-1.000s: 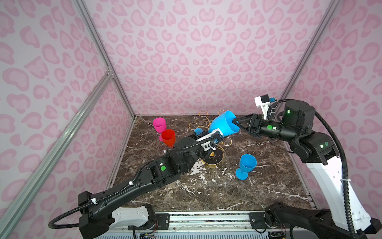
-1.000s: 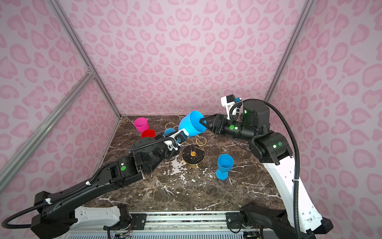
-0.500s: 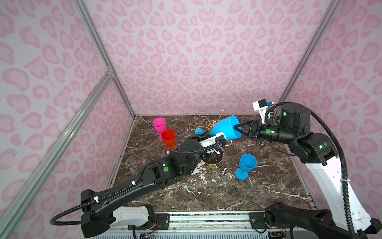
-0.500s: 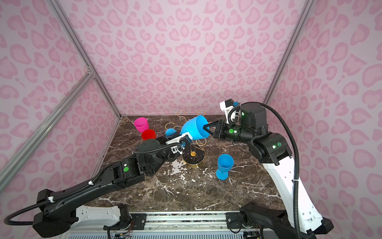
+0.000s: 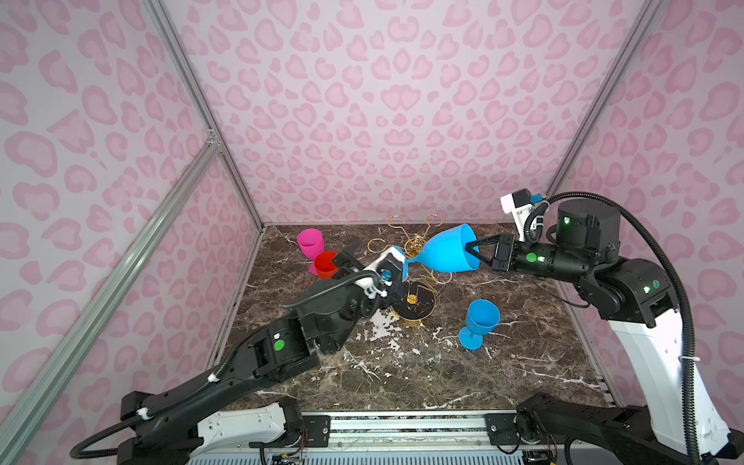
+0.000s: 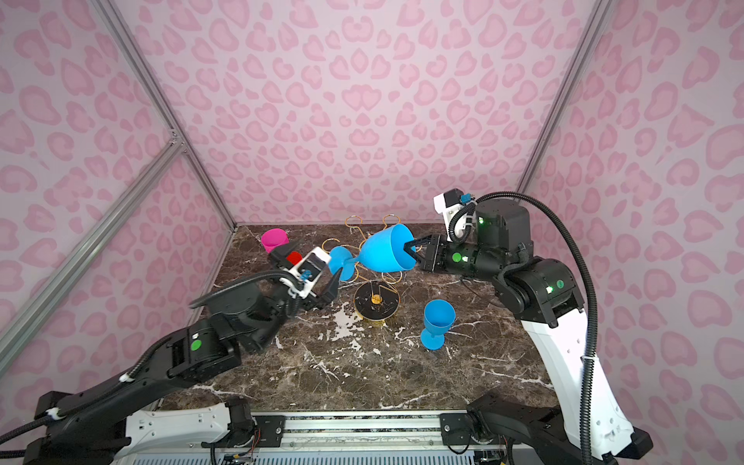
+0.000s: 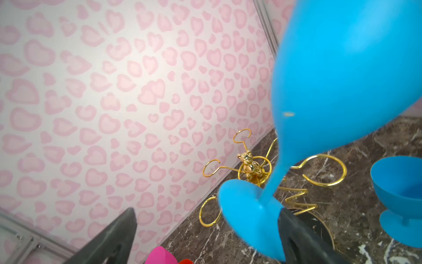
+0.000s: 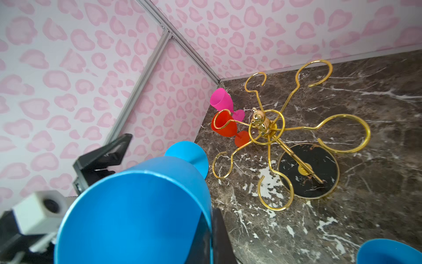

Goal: Take the wine glass off the wine glass rack
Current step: Pick up the wine glass from the wine glass rack, then place the wine glass at the center of the table.

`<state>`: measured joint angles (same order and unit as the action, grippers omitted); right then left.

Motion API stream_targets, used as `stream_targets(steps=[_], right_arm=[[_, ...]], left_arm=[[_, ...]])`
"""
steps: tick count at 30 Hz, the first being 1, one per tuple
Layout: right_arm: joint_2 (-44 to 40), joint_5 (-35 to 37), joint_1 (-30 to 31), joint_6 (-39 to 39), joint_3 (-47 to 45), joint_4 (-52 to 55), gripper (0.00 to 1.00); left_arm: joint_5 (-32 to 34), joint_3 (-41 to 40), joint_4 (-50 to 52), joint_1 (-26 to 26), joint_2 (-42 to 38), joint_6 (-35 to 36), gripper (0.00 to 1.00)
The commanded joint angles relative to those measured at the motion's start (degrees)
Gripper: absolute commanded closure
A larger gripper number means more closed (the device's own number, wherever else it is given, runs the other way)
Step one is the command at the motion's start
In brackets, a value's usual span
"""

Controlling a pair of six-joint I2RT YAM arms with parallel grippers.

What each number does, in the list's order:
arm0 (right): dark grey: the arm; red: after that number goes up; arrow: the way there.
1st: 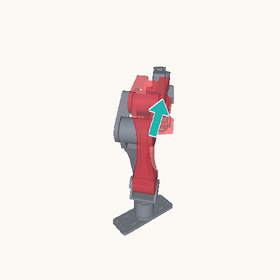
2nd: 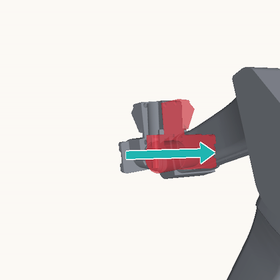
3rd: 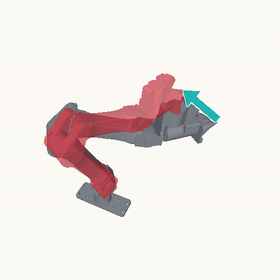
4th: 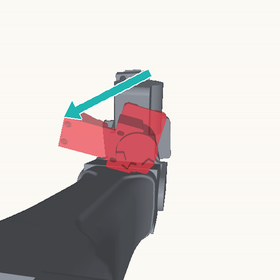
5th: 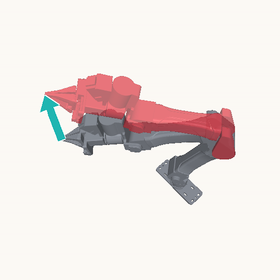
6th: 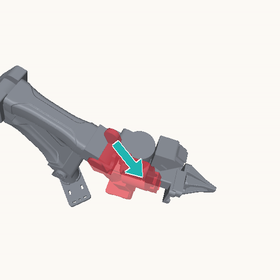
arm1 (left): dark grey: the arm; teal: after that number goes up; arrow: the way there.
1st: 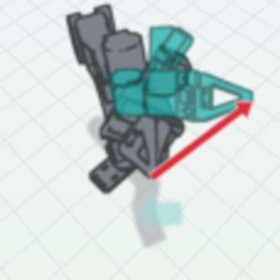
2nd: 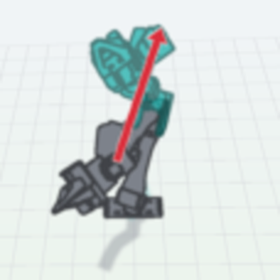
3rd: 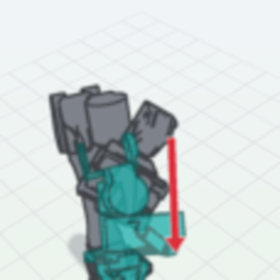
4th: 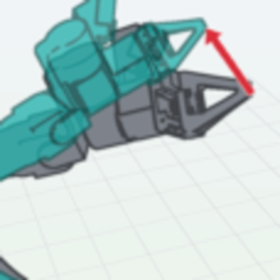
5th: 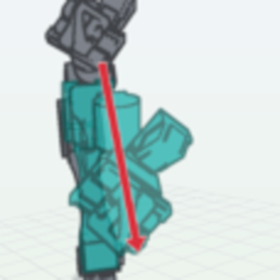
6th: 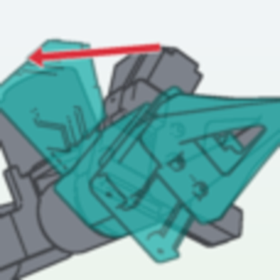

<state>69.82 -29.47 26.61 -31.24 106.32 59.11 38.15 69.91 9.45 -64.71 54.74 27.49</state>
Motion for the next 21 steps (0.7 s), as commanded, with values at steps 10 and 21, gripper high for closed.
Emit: stream_targets(steps=[10,21], right_arm=[[-0.4,24.52,20.48,11.36,-7.39,19.77,1.0],[-2.49,38.92,27.8,2.74,-22.81,15.13,1.0]], left_arm=[[7.84,-4.93,5.93,0.16,-13.38,-19.49,0.03],[9.47,-7.0,9.73,0.11,-15.67,-26.32,0.03]])
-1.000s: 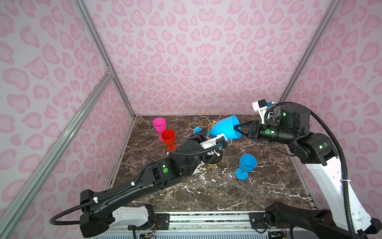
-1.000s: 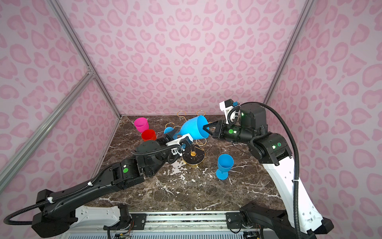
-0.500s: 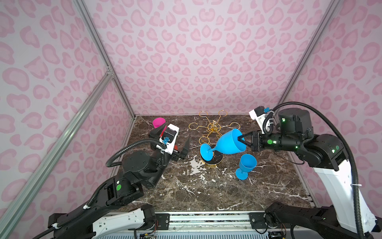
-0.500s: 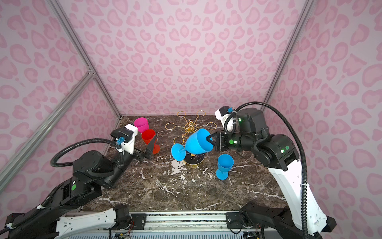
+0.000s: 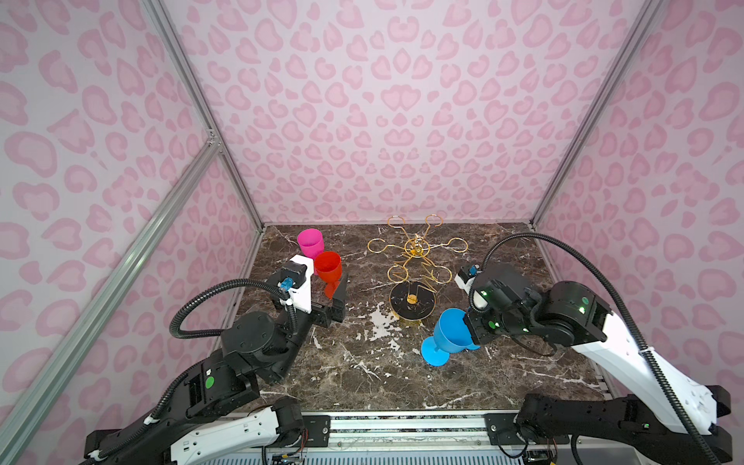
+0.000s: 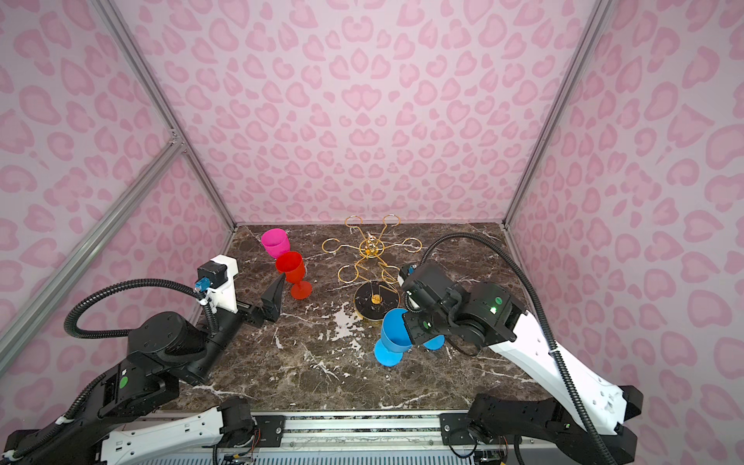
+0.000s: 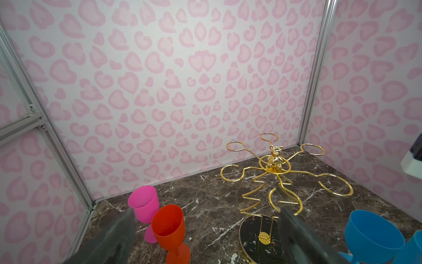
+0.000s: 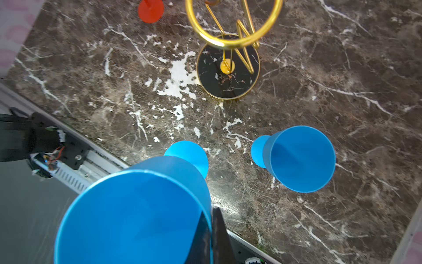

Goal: Take the wine glass off the wine glass rack
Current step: Place the wine glass at the center of the table.

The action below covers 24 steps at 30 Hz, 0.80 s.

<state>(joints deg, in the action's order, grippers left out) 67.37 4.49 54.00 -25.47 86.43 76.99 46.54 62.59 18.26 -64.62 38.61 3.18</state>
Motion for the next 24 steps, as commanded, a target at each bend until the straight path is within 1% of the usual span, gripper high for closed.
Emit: stream_targets(steps=[1,5,10,14,19,24], right_arm=[[-0.41,5.16,0.46,-3.58,-5.03,-4.82,1.0],[-2.1,4.5,-0.12,-6.69,-12.6,-13.17,1.0],[-1.75,3.66,-1.18,-8.86,-18.78,-19.24,1.0],[-1.77,3.28,-4.22,-9.84,-21.69,-20.68,1.0],[-4.25,1.37,-8.98,-10.69,-25.2,-22.43,1.0],[-2.12,-0.23,-9.99,-10.3,-24.68,-22.89,1.0]], left_arm=[[1.1,0.37,1.22,0.05,0.82,-2.27,0.03],[0.92,0.43,2.43,0.02,2.07,-4.04,0.02],[0.73,0.0,2.65,0.02,2.45,-5.38,0.03],[0.6,0.16,2.81,0.03,2.78,-5.77,0.03],[0.63,0.13,2.81,0.02,3.12,-6.08,0.03],[0.65,0.15,2.74,0.07,3.47,-6.08,0.03]])
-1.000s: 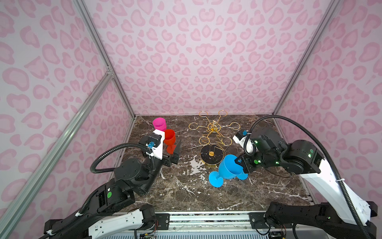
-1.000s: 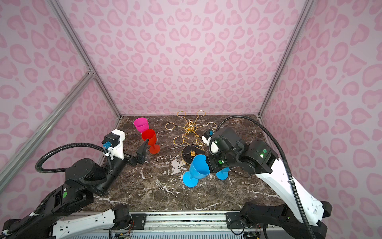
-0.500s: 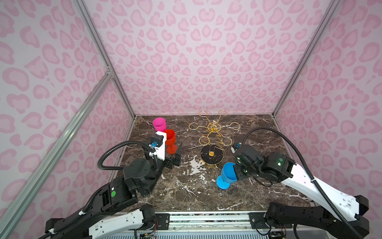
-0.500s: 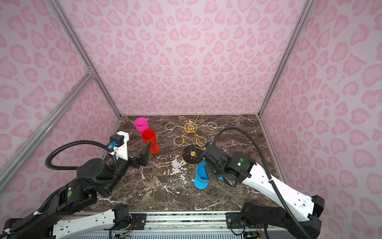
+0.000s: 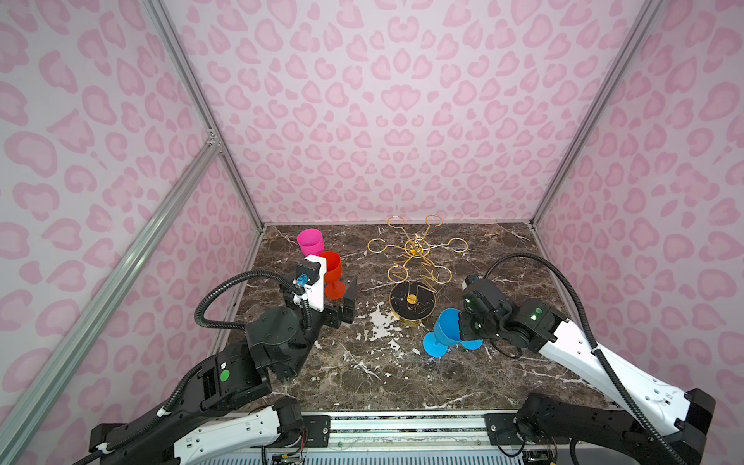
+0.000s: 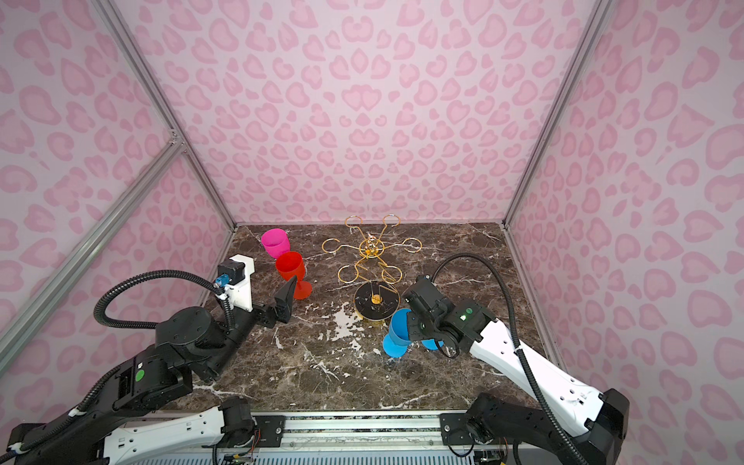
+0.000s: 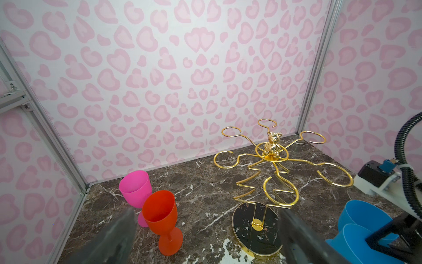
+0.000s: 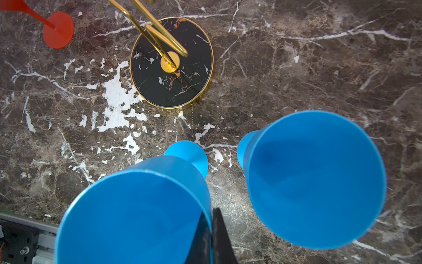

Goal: Take the wine glass off the wine glass rack
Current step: Place the wine glass at the center of the table.

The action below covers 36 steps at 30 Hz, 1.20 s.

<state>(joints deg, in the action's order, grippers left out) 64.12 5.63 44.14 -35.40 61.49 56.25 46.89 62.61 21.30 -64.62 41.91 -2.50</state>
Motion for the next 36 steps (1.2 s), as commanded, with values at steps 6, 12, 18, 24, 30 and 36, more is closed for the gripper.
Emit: stream_targets(steps=[6,12,18,24,30,36], right_arm=[[5.23,-0.95,-0.54,-0.38,1.9,-1.47,1.0],[7.48,1.2,-0.84,-0.11,2.77,0.26,1.0],[9.09,2.37,-2.03,0.05,2.75,2.02,1.0],[9.22,1.93,-2.13,0.15,2.64,1.58,0.95],[8.5,1.97,-2.13,0.15,3.06,2.09,0.72],[6.79,2.49,-2.11,0.14,5.82,3.46,0.65]], left_arm=[[0.35,0.12,-0.03,0.02,0.53,-0.4,0.03],[0.73,-0.39,-0.03,0.02,0.02,-0.31,0.03],[0.65,-0.78,-0.03,0.02,-0.35,-0.49,0.03],[0.62,-0.91,-0.03,0.03,-0.43,-0.4,0.03],[0.6,-0.8,-0.03,0.02,-0.43,-0.39,0.03],[0.78,-1.0,-0.29,0.02,-0.52,-0.22,0.03]])
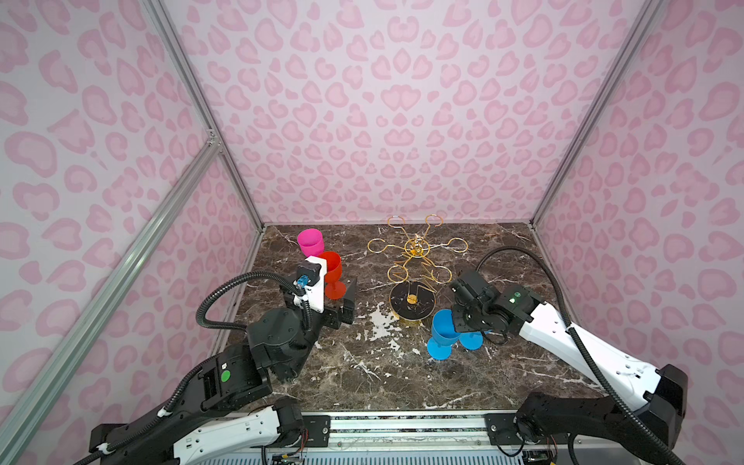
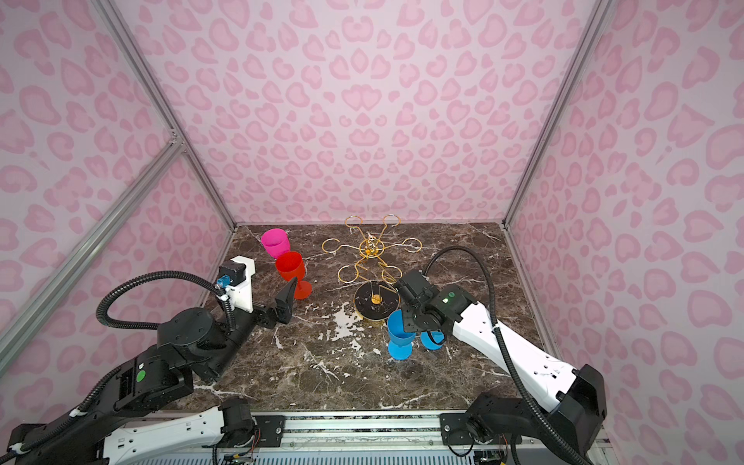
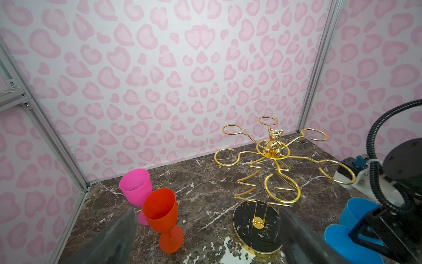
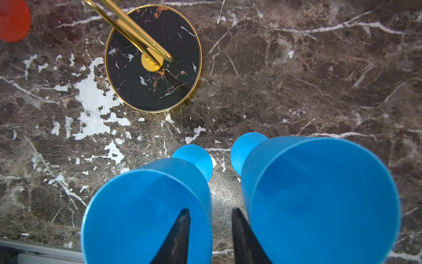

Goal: Take the wine glass off the wine glass rack
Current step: Place the wine glass at the center of the table, then reset both arms

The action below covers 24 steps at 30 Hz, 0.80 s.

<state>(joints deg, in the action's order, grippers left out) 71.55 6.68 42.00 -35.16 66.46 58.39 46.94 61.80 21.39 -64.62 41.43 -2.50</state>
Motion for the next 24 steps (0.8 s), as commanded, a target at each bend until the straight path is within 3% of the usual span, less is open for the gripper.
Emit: stream_targets(steps=[1,10,16,19,21,24], right_arm=[[-1.24,1.67,0.03,0.0,1.46,1.66,0.64],[-8.98,6.05,0.06,-0.11,7.65,5.68,0.59],[-14.14,15.2,-1.59,4.53,14.03,4.67,0.56],[-15.57,16.94,-6.31,10.25,13.78,-0.93,0.51],[-15.61,13.06,-12.4,13.8,12.11,-5.72,0.5],[-14.74,6.87,-21.82,17.62,7.45,-13.63,0.47]], left_arm=[[0.73,-0.18,-0.38,0.03,-0.03,-0.18,0.03],[5.71,-1.59,-2.93,0.21,-2.05,2.05,0.03],[11.86,-3.1,-3.29,0.68,-5.46,2.69,0.03],[12.51,-5.16,-6.72,2.1,-8.09,5.09,0.03],[10.39,-5.42,-6.69,4.05,-9.32,5.71,0.03],[12.53,-5.1,-5.57,7.98,-9.29,5.59,0.03]])
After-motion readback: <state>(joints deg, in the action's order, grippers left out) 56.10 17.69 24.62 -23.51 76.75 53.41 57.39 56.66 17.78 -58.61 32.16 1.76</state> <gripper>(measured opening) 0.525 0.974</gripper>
